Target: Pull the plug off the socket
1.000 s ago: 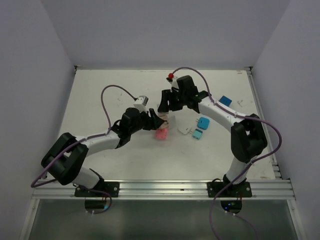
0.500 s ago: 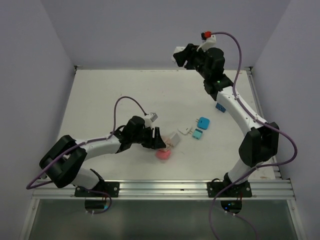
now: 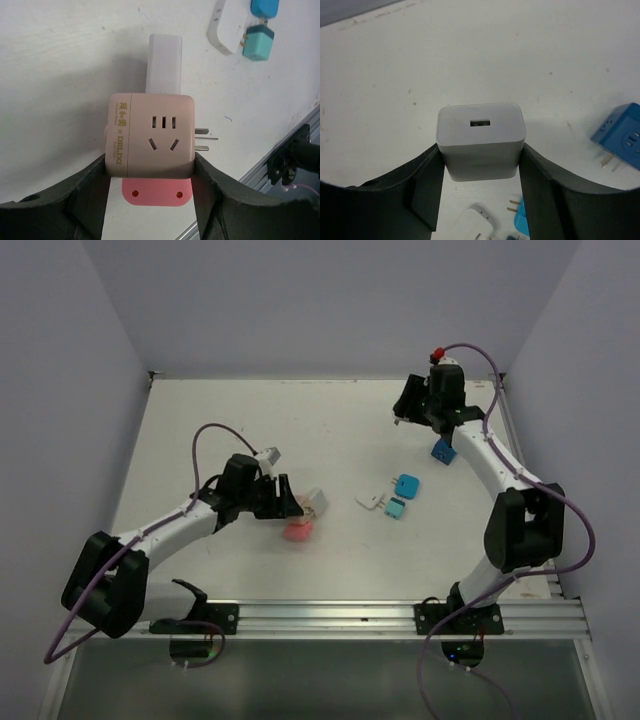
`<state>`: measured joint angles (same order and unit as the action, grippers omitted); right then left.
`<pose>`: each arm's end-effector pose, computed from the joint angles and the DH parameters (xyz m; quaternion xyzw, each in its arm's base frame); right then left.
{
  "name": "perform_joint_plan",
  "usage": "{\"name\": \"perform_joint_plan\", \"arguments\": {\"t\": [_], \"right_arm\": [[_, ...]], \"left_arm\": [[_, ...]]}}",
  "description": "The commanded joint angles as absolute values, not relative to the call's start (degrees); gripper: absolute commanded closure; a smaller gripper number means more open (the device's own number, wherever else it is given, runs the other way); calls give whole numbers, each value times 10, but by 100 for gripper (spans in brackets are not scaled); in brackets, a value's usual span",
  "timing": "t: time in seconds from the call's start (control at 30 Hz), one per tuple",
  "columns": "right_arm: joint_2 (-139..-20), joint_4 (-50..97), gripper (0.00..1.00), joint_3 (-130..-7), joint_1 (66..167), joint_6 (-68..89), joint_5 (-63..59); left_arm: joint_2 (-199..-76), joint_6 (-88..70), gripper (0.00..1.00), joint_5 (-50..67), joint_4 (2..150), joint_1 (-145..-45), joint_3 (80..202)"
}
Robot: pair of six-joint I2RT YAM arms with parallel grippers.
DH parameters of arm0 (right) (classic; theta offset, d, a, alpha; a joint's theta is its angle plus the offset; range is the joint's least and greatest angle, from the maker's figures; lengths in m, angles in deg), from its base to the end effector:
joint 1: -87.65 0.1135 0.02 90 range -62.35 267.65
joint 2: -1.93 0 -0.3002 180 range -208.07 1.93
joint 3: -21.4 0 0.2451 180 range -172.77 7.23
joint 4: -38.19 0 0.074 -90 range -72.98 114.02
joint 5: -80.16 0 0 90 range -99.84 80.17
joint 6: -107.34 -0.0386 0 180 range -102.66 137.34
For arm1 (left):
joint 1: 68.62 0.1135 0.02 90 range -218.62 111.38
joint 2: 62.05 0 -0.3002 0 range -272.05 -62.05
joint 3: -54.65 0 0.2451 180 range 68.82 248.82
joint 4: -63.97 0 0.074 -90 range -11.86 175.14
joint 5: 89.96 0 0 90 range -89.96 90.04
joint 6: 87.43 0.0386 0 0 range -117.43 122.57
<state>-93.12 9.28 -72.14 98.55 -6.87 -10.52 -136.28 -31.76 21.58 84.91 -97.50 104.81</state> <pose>0.3816 0.0730 0.3491 0.1035 0.8616 0.1449 0.4752 0.2032 -0.1283 0.2247 0.0283 0.9100 -0.3440 0.2296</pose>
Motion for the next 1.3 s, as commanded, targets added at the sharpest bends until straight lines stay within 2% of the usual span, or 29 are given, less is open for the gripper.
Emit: {"name": "perform_joint_plan", "arguments": {"t": [0.0, 0.17, 0.4, 0.53, 0.87, 1.1, 1.2, 1.27], "right_arm": [[-890, 22, 100, -702, 981, -30, -129], [-879, -55, 100, -665, 968, -9, -149], [-831, -96, 100, -559, 953, -2, -193], [-825, -135, 100, -523, 928, -5, -179], [-865, -131, 99, -495, 928, -16, -151], [-887, -103, 79, -481, 929, -37, -109], [-896, -96, 68, -481, 938, -43, -104], [-897, -95, 53, -481, 945, -46, -105]], "left_arm": [[-1328, -277, 100, 230, 877, -935, 1134], [-1309, -256, 100, 258, 898, -882, 1193], [-1269, -238, 100, 299, 864, -786, 1180], [-1212, -244, 100, 311, 763, -780, 1096], [-1192, -245, 100, 330, 749, -773, 1072], [-1189, -252, 100, 355, 738, -762, 1066], [-1188, -256, 100, 360, 735, -760, 1063], [-1190, -256, 100, 364, 734, -758, 1063]]}}
